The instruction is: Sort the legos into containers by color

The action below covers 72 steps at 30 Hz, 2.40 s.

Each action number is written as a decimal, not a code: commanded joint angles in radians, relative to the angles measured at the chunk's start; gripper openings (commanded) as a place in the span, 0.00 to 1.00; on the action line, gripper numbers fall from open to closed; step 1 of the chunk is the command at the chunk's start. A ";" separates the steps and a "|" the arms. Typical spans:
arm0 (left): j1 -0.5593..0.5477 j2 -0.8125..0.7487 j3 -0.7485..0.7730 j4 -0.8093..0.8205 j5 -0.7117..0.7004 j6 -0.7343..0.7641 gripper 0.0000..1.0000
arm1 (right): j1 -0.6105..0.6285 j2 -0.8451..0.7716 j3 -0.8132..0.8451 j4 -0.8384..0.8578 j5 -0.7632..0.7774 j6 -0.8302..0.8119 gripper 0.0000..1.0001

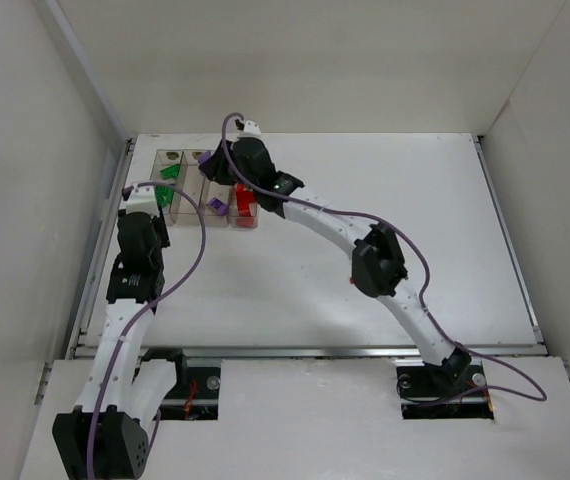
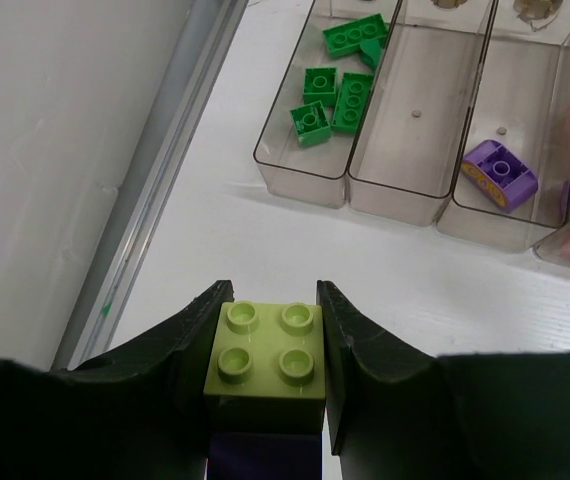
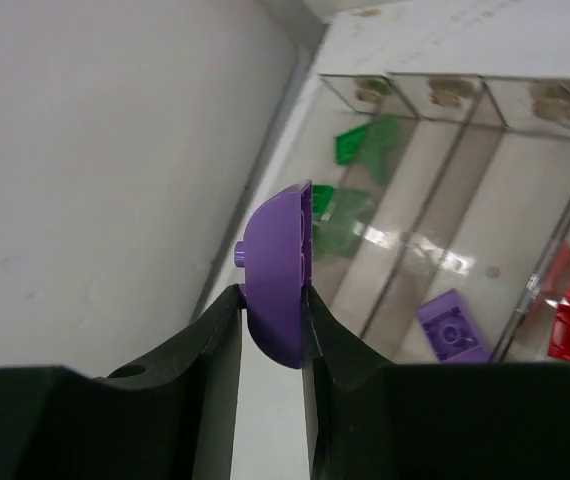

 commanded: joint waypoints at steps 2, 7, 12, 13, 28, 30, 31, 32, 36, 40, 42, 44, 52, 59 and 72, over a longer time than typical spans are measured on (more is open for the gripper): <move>0.018 -0.018 -0.018 0.062 0.006 -0.027 0.00 | -0.003 0.103 0.083 0.014 0.106 0.070 0.02; 0.018 -0.018 -0.018 0.071 0.006 -0.016 0.00 | -0.012 0.112 0.072 0.014 0.151 0.070 0.45; 0.027 -0.018 -0.018 0.071 0.006 -0.016 0.00 | -0.021 0.092 0.094 0.014 0.087 0.023 1.00; 0.027 -0.018 -0.018 0.071 0.018 -0.016 0.00 | -0.021 0.092 0.106 0.014 0.044 0.000 1.00; 0.027 0.055 0.074 0.133 1.055 0.168 0.00 | -0.148 -0.556 -0.574 0.035 -0.577 -0.532 1.00; 0.027 0.095 0.124 0.157 1.247 0.177 0.00 | -0.161 -0.674 -0.671 0.035 -0.642 -0.627 1.00; 0.027 0.118 0.148 0.169 1.302 0.177 0.00 | -0.161 -0.710 -0.717 0.035 -0.659 -0.658 1.00; 0.027 0.171 0.171 0.170 1.349 0.177 0.00 | -0.161 -0.743 -0.794 0.024 -0.670 -0.687 1.00; -0.034 0.265 0.292 0.082 1.508 0.304 0.00 | -0.161 -0.869 -0.905 -0.026 -0.707 -0.833 0.93; -0.100 0.333 0.427 -0.079 1.543 0.404 0.00 | -0.161 -0.894 -0.923 -0.086 -0.742 -0.878 0.83; -0.128 0.353 0.427 0.042 1.490 0.290 0.00 | -0.161 -0.894 -0.946 -0.095 -0.771 -0.878 0.86; -0.142 0.353 0.398 0.193 1.442 0.046 0.00 | -0.161 -0.880 -0.946 -0.086 -0.794 -0.852 0.87; -0.234 0.330 0.422 0.502 1.361 -0.201 0.00 | -0.227 -0.779 -0.781 0.064 -1.033 -0.648 0.98; -0.243 0.341 0.422 0.636 1.281 -0.398 0.00 | -0.236 -0.790 -0.794 0.279 -1.067 -0.511 0.97; -0.252 0.341 0.386 0.834 1.170 -0.647 0.00 | -0.254 -0.798 -0.873 0.702 -1.092 -0.143 0.53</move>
